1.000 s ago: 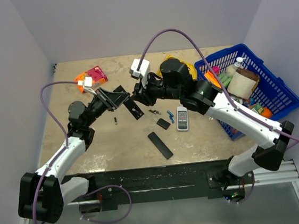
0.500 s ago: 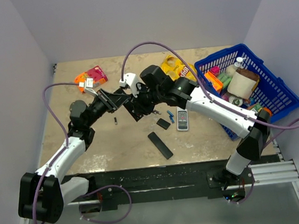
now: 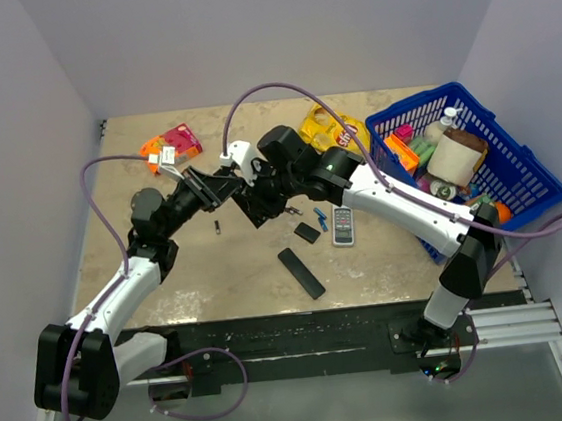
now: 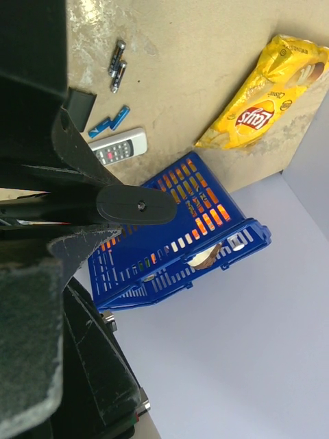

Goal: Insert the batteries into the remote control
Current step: Load the battery into the remote control.

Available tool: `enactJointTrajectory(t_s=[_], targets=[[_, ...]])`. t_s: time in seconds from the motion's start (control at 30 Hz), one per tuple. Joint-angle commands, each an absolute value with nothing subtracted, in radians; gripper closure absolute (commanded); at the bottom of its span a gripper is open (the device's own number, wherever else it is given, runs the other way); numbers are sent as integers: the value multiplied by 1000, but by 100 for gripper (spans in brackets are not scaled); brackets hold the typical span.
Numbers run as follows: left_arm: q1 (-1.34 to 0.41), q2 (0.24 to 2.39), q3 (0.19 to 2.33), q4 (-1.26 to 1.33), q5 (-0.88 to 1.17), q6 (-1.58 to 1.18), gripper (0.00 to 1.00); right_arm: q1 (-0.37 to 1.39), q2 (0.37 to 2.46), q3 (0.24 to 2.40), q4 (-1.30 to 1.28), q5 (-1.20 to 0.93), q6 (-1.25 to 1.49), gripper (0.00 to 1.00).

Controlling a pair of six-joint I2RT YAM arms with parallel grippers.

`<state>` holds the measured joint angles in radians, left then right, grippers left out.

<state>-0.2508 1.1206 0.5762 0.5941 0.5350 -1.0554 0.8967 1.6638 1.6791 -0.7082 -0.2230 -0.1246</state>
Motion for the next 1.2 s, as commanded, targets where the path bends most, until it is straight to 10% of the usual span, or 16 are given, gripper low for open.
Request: enactJointTrajectory(t_s=[0.0,1.17], targets=[[-252,1120,626,620,534,-1063,100,900,1672,1707,-666,-209,-137,78],[-252,1126,623,620,541,-1072,100,910,1674,1643,-715,-57,-156,76]])
